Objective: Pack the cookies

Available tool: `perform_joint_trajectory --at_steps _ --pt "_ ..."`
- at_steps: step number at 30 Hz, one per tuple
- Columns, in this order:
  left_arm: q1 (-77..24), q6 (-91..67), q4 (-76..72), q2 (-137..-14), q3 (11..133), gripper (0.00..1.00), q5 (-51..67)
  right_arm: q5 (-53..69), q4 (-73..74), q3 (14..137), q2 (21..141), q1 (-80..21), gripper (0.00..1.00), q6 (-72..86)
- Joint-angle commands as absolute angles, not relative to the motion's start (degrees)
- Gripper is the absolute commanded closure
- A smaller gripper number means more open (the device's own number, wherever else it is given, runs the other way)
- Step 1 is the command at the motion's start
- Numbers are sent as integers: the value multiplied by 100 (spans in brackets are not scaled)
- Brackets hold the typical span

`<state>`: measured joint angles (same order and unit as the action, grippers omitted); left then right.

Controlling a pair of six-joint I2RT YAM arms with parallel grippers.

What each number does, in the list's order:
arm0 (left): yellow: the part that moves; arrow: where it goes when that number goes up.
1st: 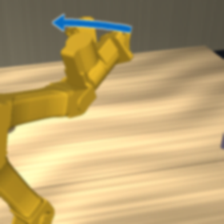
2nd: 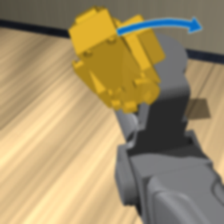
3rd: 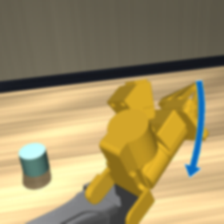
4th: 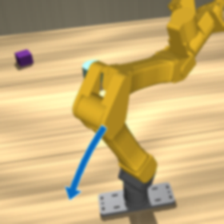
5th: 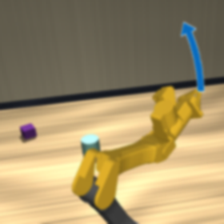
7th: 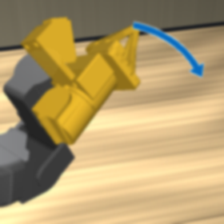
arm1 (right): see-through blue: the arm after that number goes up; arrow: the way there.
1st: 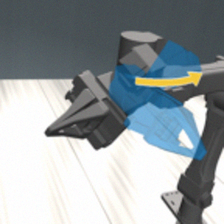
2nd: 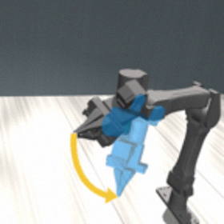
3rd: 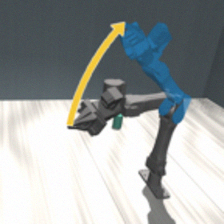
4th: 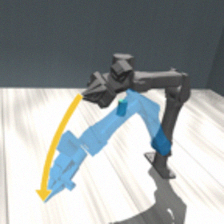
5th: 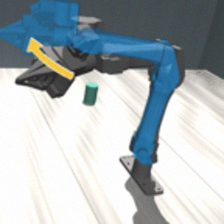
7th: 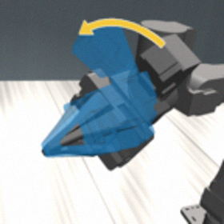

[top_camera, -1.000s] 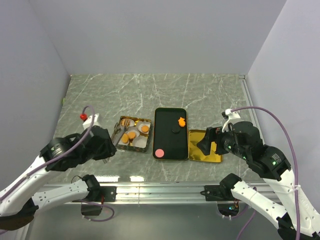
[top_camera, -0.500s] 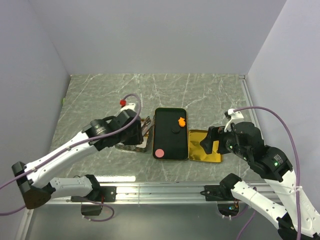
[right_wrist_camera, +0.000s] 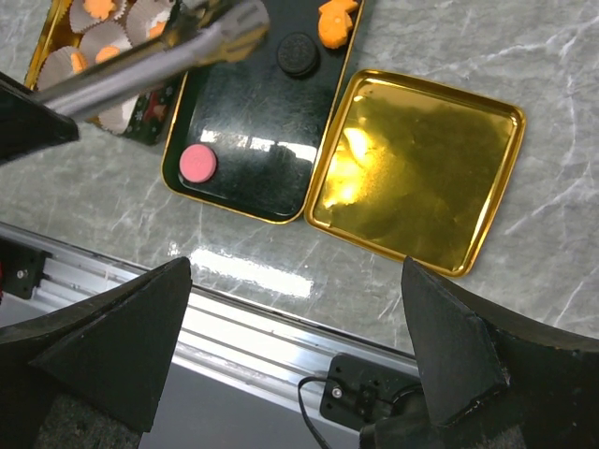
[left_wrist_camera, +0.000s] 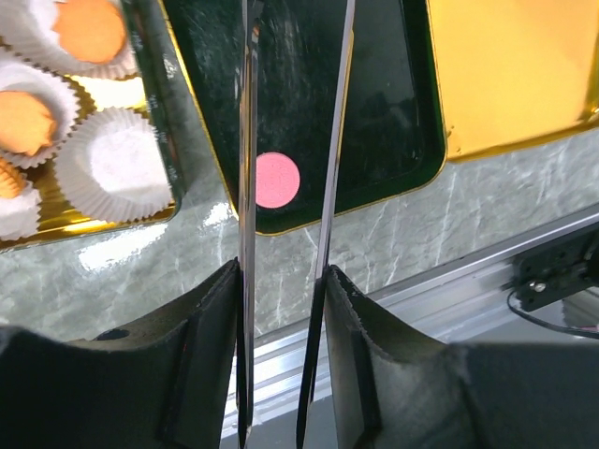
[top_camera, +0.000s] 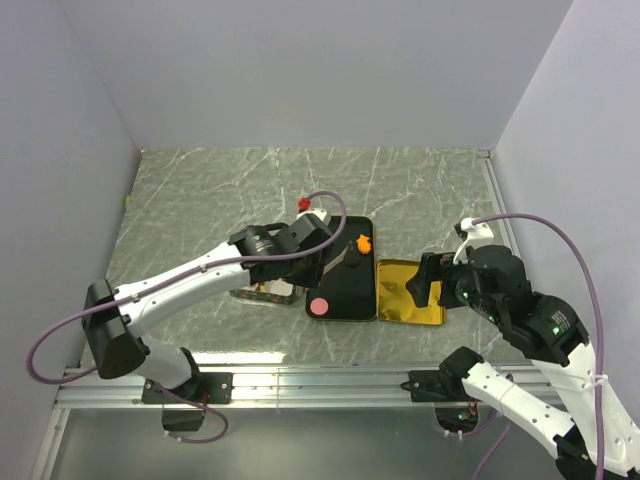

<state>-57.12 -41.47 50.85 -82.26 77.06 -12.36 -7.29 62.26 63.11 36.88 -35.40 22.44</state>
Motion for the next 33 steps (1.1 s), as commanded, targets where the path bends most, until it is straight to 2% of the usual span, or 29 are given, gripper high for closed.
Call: perform_joint_trajectory --at_steps 1,19,33 --pt "-5818 -3885 5062 -8358 8094 55 -1353 -914 6223 6565 3630 -3577 0 2232" --pt "-6196 -3683 5467 -9184 8684 52 -1670 -993 6240 6504 3595 -3577 0 2180" --pt "-6310 -3647 5704 -9632 9026 54 -1907 -976 6152 6407 3656 -3577 0 2118"
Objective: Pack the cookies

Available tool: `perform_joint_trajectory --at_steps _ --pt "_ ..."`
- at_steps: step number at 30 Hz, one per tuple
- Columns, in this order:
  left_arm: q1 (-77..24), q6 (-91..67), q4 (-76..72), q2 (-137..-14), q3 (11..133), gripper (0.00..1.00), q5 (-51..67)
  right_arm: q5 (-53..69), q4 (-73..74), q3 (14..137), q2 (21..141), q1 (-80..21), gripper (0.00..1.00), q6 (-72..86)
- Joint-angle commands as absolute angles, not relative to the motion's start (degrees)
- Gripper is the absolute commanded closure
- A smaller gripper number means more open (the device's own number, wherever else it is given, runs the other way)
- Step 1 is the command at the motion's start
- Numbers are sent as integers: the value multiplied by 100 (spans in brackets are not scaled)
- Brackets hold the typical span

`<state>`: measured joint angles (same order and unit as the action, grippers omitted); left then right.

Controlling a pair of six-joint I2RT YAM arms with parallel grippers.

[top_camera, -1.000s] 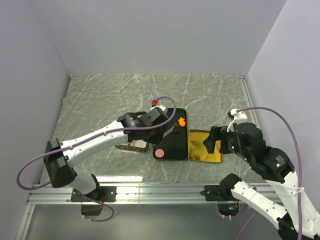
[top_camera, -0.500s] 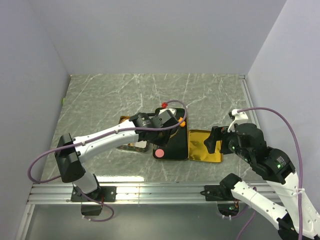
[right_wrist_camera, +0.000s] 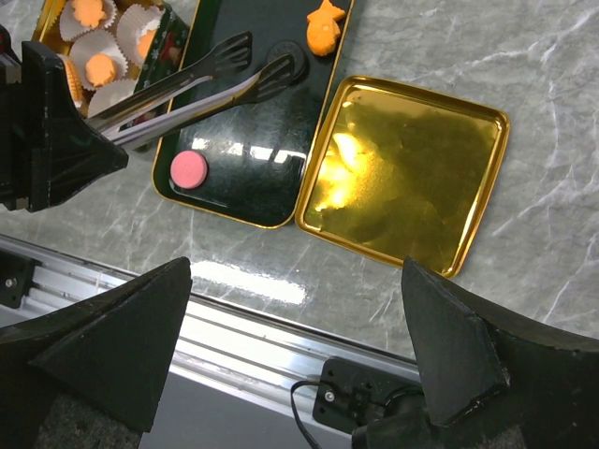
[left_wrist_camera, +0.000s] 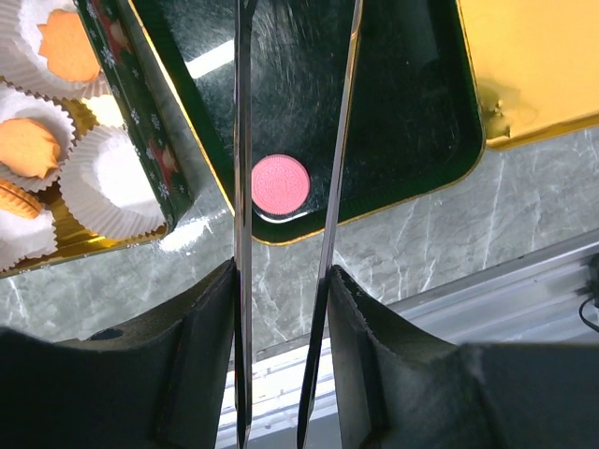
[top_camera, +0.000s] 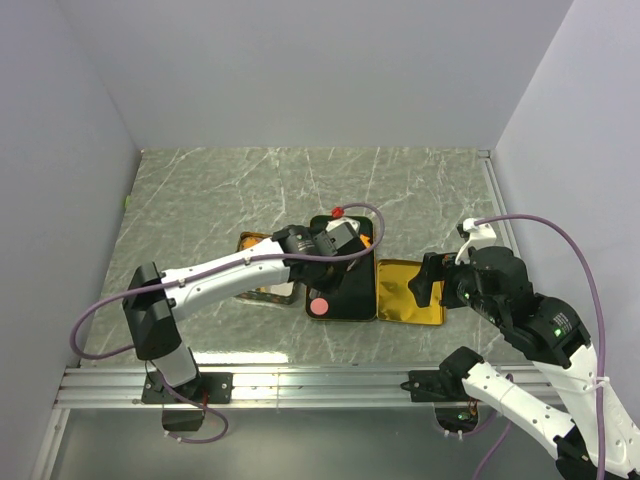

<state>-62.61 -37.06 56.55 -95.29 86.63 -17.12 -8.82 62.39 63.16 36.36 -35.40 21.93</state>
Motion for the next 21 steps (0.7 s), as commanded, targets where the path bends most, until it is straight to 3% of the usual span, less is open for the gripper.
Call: perform_joint_trajectory --at_steps 1,14,21 --pt "-6311 -3630 5748 -9668 9052 54 -1916 -976 6135 6407 3674 -3577 0 2109" --pt "-6311 -3445 5845 -10081 9483 55 -1889 -1046 6117 6425 3647 -3577 0 2074" --pt "-6311 -3472 5871 -10169 9527 62 -1846 -1028 6108 6416 3647 -3568 0 2066"
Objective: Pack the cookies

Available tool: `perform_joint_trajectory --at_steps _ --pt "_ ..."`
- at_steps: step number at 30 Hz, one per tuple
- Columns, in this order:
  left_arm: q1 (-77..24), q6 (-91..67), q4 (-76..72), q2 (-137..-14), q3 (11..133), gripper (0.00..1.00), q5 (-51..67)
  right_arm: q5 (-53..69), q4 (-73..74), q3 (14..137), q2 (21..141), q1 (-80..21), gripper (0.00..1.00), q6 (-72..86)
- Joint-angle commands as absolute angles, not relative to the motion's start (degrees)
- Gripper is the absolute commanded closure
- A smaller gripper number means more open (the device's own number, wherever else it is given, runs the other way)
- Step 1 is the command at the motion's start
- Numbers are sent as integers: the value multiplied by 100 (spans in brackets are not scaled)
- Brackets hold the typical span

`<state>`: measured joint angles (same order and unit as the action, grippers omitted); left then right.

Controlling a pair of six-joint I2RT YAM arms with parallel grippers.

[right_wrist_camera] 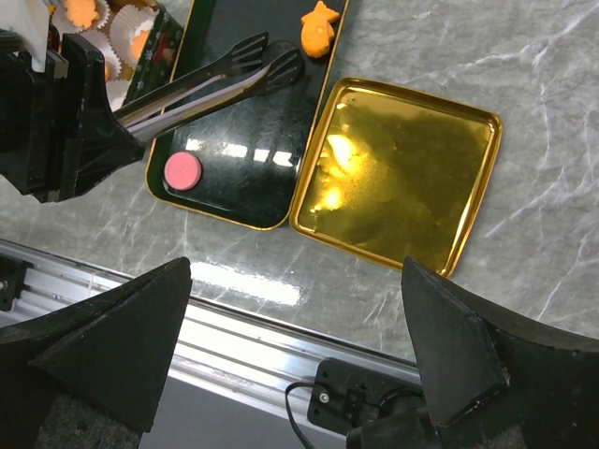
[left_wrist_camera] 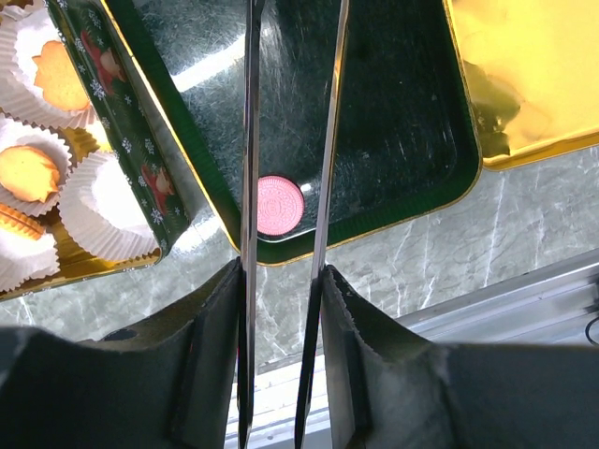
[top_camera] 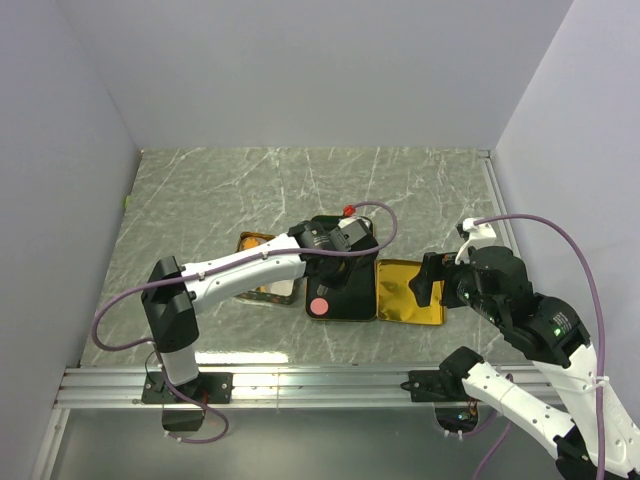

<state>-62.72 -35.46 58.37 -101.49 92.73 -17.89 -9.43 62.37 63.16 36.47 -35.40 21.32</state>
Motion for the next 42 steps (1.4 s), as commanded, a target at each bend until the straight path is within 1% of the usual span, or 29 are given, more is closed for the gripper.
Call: perform_joint_trajectory --at_steps 1,7,10,15,18,22,30,34,37,41,42 --pt "-6311 -3480 5897 -10186 9527 63 -1854 -1028 6117 6416 3639 -3586 0 2065" --pt "-6311 -3516 5994 -10072 9597 66 -1793 -1011 6108 6416 3647 -3577 0 2057" --pt "-6284 -3481 6108 -9853 9703 66 -1819 -976 6108 6425 3656 -3586 0 2057" --pt "-6240 -3524 6284 -9221 9510 68 -1942 -897 6091 6407 3683 -3577 0 2039" --pt "-6240 -3630 6363 -8755 9256 68 -2127 -853 6056 6390 3700 -3569 0 2048" --pt "-6231 -3823 6328 -7808 8677 68 -2346 -747 6038 6398 3735 -3577 0 2057" --pt "-6231 -4693 6609 -6057 7674 67 -2610 -633 5977 6311 3700 -3577 0 2127" --pt "-6223 -5053 6899 -5258 7261 71 -2532 -510 5933 6249 3726 -3586 0 2153" --pt "-6231 -5255 7092 -4897 7050 73 -2435 -405 5880 6232 3770 -3577 0 2180" --pt "-6223 -5580 7593 -4685 6830 81 -2338 -369 5871 6275 3806 -3577 1 2180" --pt "-6231 -5607 7672 -4641 6786 82 -2286 -369 5880 6275 3806 -3577 1 2180"
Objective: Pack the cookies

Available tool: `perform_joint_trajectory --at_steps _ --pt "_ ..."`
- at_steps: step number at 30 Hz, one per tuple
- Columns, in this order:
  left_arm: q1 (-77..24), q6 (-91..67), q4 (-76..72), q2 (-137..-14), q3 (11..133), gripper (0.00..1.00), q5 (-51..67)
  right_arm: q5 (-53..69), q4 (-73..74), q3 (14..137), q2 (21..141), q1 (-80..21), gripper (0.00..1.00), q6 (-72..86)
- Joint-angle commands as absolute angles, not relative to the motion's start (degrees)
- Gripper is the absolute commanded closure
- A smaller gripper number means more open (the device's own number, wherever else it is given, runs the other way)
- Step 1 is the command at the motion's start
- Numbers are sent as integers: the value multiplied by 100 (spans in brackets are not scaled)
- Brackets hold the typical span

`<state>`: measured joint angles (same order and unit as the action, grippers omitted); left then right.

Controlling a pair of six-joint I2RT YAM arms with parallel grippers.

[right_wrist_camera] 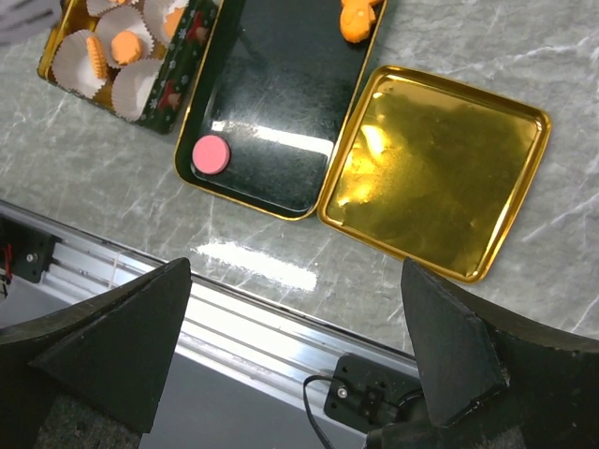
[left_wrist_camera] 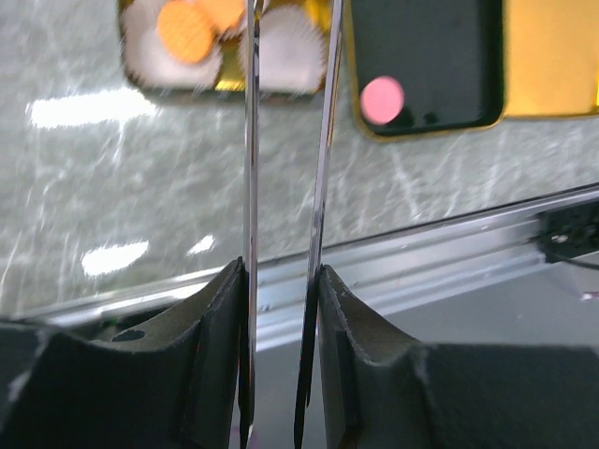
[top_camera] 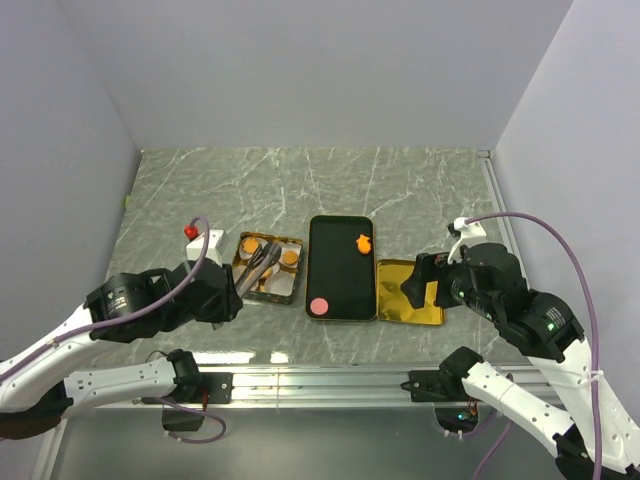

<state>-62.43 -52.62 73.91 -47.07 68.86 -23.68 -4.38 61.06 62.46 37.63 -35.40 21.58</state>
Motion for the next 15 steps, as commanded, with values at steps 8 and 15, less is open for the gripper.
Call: perform_joint_trajectory --at_steps 8,15 --pt "-6223 -5617 7542 -4464 6443 81 -1961 -273 5871 6196 3779 -3577 1 2206" --pt "-6223 -5388 7041 -4904 6267 80 -1802 -307 5897 6170 3744 -3577 1 2215"
